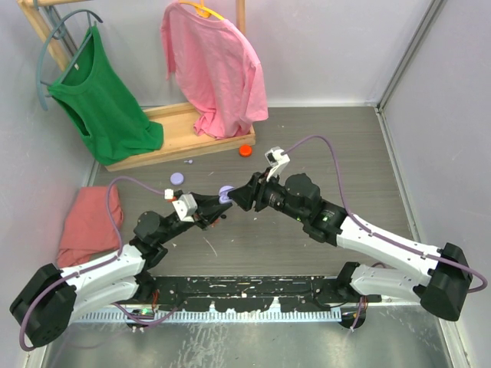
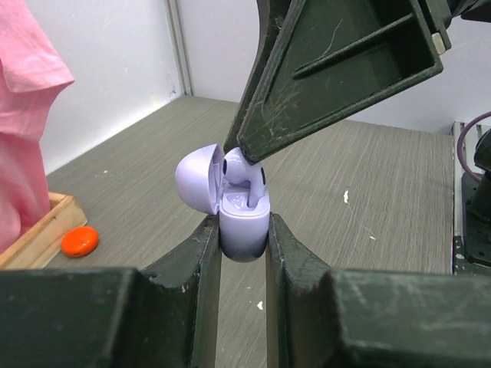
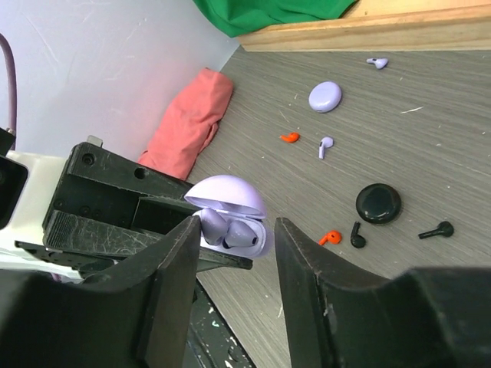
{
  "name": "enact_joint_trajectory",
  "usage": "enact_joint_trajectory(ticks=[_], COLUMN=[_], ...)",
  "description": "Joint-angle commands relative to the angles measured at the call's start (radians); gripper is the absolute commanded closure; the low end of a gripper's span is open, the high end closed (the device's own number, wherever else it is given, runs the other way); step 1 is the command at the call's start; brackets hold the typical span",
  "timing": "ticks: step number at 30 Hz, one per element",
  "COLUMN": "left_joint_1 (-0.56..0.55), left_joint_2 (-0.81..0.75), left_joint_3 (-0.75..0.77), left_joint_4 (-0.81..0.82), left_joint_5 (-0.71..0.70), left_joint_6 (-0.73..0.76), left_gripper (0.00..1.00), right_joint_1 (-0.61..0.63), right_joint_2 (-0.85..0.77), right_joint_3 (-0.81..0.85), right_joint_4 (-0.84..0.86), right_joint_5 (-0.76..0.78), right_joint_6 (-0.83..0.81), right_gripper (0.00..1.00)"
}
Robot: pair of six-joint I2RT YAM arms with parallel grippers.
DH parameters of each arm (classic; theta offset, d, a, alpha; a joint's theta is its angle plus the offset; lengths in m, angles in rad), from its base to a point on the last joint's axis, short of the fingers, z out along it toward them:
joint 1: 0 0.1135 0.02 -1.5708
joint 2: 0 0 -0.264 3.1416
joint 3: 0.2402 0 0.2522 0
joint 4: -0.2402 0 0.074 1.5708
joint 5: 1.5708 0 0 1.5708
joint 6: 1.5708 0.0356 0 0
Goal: Insert the wireless bluetooth earbuds into the charging case
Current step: Place the earbud in the charging case, then close the charging case.
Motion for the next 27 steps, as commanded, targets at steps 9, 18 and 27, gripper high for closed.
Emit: enact_joint_trajectory(ticks=[9,18,27], left_joint_1=[-0.002,-0.001,-0.002], left_joint_2=[0.002,0.011,-0.014], left_joint_3=[-0.022,-0.004,0.013], left_joint_4=[0.115,0.111,0.111], left_joint_5=[0.043,0.134,0.186], left_joint_6=[-0.029,-0.075,-0.118], left_gripper=[1.00,1.00,1.00], right_joint_1=[0.000,-0.031,-0.122], right_joint_2=[-0.074,-0.005,0.052], right_joint_3=[0.156,0.200,0.183], right_joint_4=[-0.226,-0.262,-0.191], right_joint_5=[-0.047,-0.245,-0.505], right_joint_6=[-0.278,-0.367,-0.354], right_gripper=[0.28,0.09,0.05])
